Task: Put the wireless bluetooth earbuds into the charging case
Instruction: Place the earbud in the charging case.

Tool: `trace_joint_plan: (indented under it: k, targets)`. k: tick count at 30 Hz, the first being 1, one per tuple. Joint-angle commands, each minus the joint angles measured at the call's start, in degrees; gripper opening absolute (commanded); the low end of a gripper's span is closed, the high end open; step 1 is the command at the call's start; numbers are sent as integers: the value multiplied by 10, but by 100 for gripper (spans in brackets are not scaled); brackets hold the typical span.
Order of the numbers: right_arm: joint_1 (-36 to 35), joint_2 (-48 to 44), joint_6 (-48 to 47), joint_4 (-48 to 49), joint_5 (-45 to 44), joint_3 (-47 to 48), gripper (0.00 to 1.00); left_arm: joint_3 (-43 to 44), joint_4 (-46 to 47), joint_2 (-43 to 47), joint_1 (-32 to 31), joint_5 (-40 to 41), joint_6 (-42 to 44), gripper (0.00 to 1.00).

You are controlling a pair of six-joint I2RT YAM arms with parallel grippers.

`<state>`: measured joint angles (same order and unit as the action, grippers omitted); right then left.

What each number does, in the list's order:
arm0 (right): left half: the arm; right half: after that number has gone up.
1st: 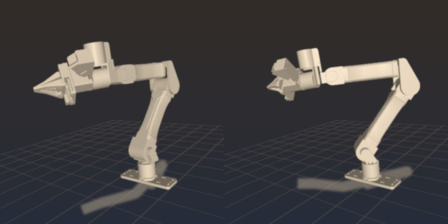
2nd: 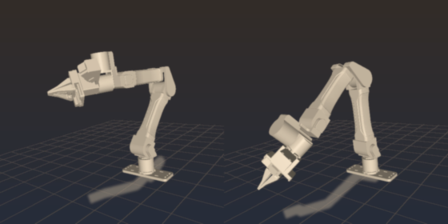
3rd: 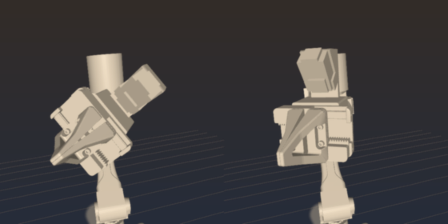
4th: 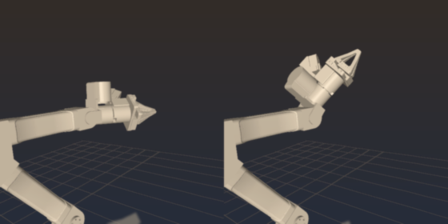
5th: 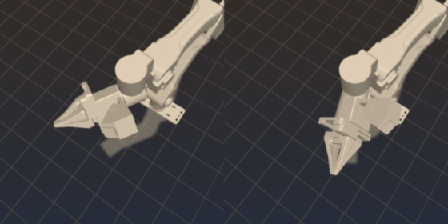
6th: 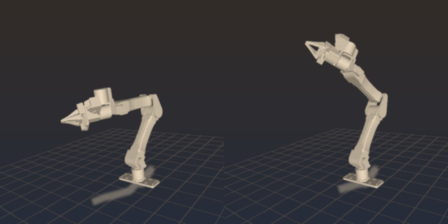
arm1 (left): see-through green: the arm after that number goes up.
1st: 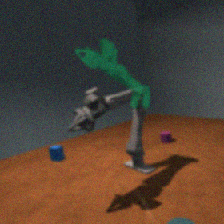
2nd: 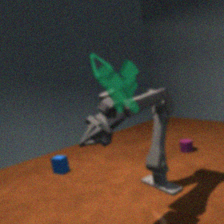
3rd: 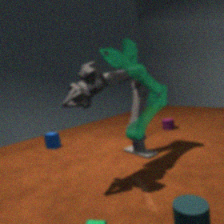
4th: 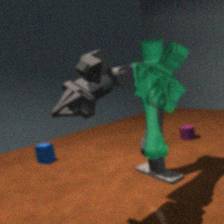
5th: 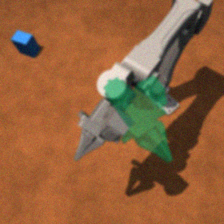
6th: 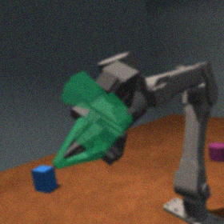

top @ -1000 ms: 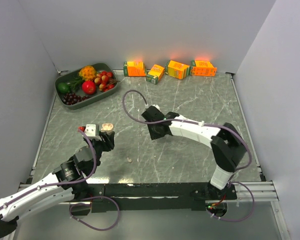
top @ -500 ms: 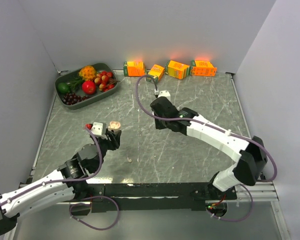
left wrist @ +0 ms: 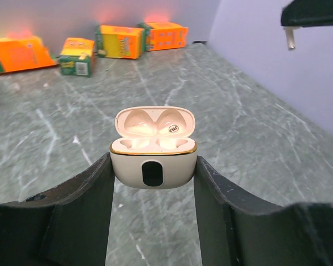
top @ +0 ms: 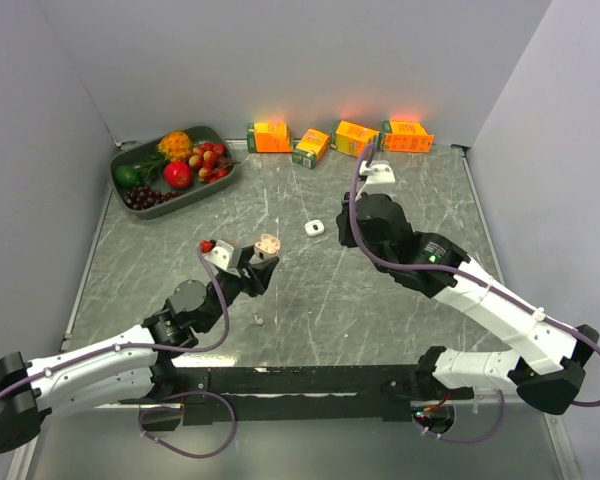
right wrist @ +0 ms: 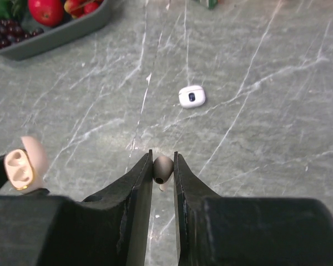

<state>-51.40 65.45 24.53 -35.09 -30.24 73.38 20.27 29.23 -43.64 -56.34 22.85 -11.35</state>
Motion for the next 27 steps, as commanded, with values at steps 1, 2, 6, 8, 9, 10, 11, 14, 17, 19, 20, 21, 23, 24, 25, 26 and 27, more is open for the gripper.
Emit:
trace_joint_plan:
  k: [1, 2, 6, 8, 9, 10, 11, 14, 17, 19, 20, 21, 23, 24, 25, 26, 27]
  targets:
    - [-10, -16, -16, -3, -36, 23, 0, 28, 114, -32, -2, -75, 17, 1]
    - [-10, -17, -16, -6, -35, 27, 0, 31, 120, -40, -2, -82, 18, 1]
    - [-10, -10, -11, -34, -29, 54, 0, 43, 132, -53, -2, -102, 20, 1]
    - [-9, -7, -5, -52, -14, 72, 0, 47, 128, -54, -1, -106, 20, 1]
    - [-10, -2, -3, -57, -10, 83, 0, 48, 126, -55, -1, -108, 18, 1]
    - [-10, -1, -1, -68, -5, 89, 0, 47, 123, -53, -2, -109, 17, 1]
    - [-9, 1, 1, -73, 2, 92, 0, 47, 121, -53, -2, -112, 16, 1]
    - [-9, -1, 0, -69, 14, 94, 0, 45, 115, -51, -1, -116, 12, 1]
    - [-9, -4, -2, -63, 20, 89, 0, 44, 115, -51, -2, -122, 14, 1]
    - [-9, -7, -6, -56, 33, 84, 0, 46, 114, -53, -1, -130, 19, 1]
    - [-10, -10, -12, -46, 44, 79, 0, 47, 115, -55, -1, -134, 24, 1]
    - [-12, -21, -27, -18, 67, 63, 0, 47, 115, -56, -1, -141, 27, 1]
    - [-19, -44, -52, 23, 92, 40, 0, 46, 119, -59, -2, -153, 34, 1]
    - [-26, -54, -79, 63, 110, 13, 0, 45, 122, -61, -1, -167, 39, 1]
    - [-41, -63, -91, 82, 111, 1, 0, 43, 123, -65, -2, -172, 43, 1]
    - [-52, -82, -102, 100, 110, -14, 0, 42, 125, -67, -2, -175, 54, 1]
    - [-59, -90, -120, 137, 108, -40, 0, 38, 128, -73, -2, -177, 58, 1]
